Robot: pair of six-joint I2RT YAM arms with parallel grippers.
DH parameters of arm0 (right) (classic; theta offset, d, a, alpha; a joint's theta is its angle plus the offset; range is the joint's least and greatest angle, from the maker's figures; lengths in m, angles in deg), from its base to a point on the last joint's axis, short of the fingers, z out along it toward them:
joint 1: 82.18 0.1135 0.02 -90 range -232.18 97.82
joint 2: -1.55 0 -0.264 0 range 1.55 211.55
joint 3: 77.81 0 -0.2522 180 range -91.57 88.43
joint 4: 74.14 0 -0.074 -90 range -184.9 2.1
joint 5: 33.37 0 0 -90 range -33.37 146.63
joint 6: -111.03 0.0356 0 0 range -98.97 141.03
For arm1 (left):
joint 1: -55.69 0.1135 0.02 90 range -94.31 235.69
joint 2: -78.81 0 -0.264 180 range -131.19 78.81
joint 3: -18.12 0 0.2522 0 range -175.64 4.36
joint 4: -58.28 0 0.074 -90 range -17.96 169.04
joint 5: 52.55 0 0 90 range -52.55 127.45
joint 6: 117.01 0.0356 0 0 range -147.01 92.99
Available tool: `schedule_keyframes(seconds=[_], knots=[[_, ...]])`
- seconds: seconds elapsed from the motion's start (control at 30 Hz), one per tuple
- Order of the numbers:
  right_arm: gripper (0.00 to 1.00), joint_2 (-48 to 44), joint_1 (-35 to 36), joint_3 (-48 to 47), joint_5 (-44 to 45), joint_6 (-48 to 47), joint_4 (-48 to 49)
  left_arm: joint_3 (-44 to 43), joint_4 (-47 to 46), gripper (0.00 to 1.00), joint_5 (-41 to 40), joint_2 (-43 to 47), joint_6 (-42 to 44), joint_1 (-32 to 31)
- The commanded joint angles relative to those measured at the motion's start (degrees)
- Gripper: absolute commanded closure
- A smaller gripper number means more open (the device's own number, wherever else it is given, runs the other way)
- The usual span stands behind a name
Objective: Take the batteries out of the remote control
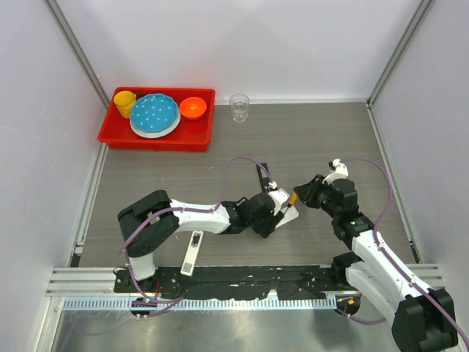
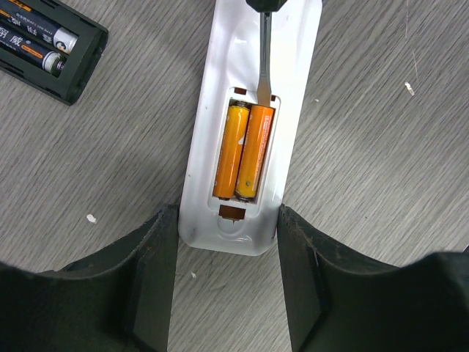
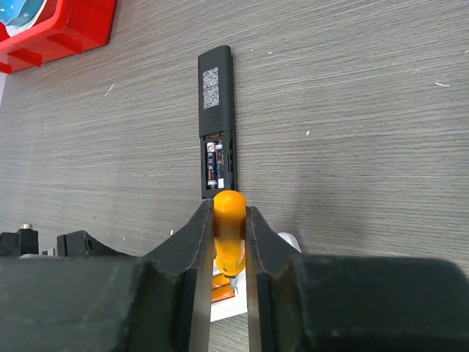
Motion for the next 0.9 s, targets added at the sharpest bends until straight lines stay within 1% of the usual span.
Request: schedule_keyframes(seconds=[0.0,0.23,0.43,0.67,0.87], knots=[[0.99,-1.18,-0.16,0.33,2.01,-1.80,1.38,1.67,3.21,0.77,2.38,-0.23,-1.66,-1.02],[0.99,-1.44,-0.24,1.03,2.19,-2.42,0.77,1.84,3.30,0.78,2.29,-0.32,-1.84,-1.02],[0.99,-1.89,-0.16,2.26,0.34,-2.16,1.12,1.84,3.21,0.79,2.21,-0.49,-1.93,-1.02],[0.99,-1.36,-0.16,3.58,-3.17,0.65,3.40,1.67,3.13,0.83,2.38,-1.11,-2.19,-1.02],[0.99,-0.57,-0.16,3.23,-6.78,5.04,4.28,1.49,3.39,0.87,1.94,-1.28,-2.01,-1.02]])
